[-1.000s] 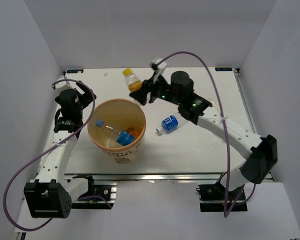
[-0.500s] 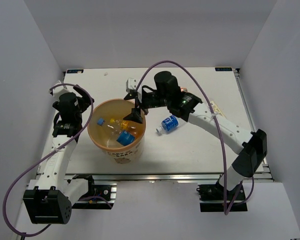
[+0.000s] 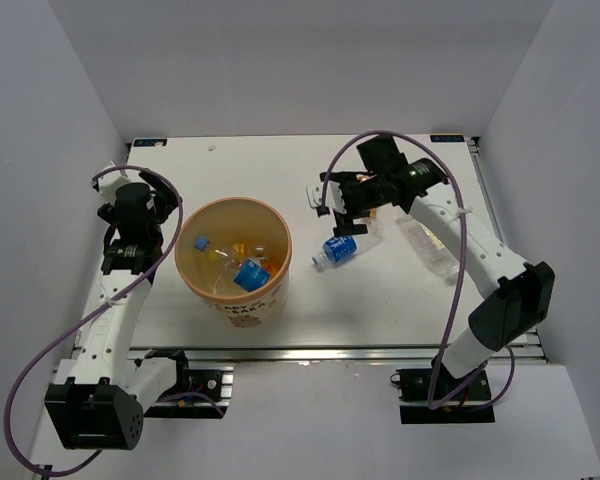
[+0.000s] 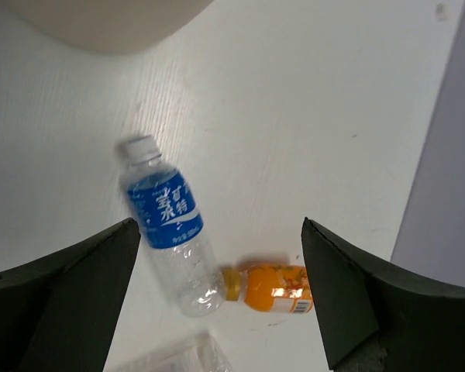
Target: Put the plastic bottles in the bin
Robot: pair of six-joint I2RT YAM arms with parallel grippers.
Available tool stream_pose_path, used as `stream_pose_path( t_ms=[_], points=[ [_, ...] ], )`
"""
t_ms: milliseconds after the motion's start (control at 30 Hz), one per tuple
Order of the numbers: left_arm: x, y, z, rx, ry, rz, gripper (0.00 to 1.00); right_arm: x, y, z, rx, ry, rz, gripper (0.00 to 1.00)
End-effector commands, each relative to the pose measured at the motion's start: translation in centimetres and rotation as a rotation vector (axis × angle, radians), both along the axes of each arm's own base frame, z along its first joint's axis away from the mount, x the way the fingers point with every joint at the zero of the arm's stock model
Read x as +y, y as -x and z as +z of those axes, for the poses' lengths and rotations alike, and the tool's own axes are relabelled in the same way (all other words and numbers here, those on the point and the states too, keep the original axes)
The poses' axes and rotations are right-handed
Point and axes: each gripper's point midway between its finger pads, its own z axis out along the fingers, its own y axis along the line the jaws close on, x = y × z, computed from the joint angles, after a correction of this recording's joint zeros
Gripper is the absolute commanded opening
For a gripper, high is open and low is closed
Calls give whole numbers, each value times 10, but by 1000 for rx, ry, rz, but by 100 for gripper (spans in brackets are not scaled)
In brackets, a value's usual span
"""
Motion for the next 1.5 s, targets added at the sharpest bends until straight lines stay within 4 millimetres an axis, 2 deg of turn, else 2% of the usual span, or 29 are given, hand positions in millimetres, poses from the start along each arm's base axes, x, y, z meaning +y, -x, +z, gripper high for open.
stream_pose_path(
  t_ms=[0,167,200,267,400,500,533,567,667,733,833,867,967,1033,1133,1200,1233,1267,1300,1333,1367,1433,1467],
  points=[
    [8,1,18,-28,-5,47,98,-32,0,-42,1,212,54,89],
    [8,-4,20,-26,-3,49,98,-39,-29,-81,45,272,-15,89],
    [8,-5,17,-19,-3,49,98,-37,-29,-98,73,266,10,89],
    [9,-7,13,-11,-3,51,98,-33,-39,-116,69,234,41,89],
    [12,-12,1,37,-18,67,98,-31,-50,-142,91,241,25,89],
    [11,-17,-1,46,-20,56,98,-36,-57,-171,111,268,4,89],
    [9,-21,-2,43,-18,44,98,-42,-52,-186,140,291,-11,89],
    [9,-23,-6,53,-26,37,98,-44,-57,-198,137,307,-28,89],
    [11,-26,-7,58,-39,49,98,-51,-47,-220,190,340,-38,89],
    [13,-29,-5,60,-43,56,98,-54,-45,-228,204,349,-49,89],
    [12,-34,-6,51,-43,49,98,-53,-40,-237,244,344,-66,69],
    [12,-34,-7,51,-44,49,98,-52,-39,-236,264,334,-80,59],
    [12,-34,-9,58,-45,51,98,-43,-34,-227,287,294,-87,47],
    [12,-33,-8,61,-44,48,98,-40,-27,-216,312,280,-88,42],
    [10,-29,-7,53,-40,37,98,-30,-28,-182,315,214,-104,39],
    [9,-23,-3,35,-34,33,98,-20,-41,-145,297,136,-181,38],
    [8,-19,-7,45,-30,33,98,-18,-48,-125,278,97,-226,37],
    [8,-16,-6,41,-23,34,98,-13,-67,-107,219,47,-294,34],
    [5,-12,0,17,-13,23,98,-11,-79,-89,192,4,-349,33],
    [5,-9,0,7,-6,24,98,-6,-91,-62,196,-76,-444,34],
    [5,-5,-7,6,17,37,98,-5,-111,-29,111,-160,-515,34],
    [5,0,-1,-39,26,40,98,-2,-126,18,122,-328,-658,34],
    [4,1,-5,-35,26,39,98,-2,-136,59,82,-426,-708,34]
  ],
)
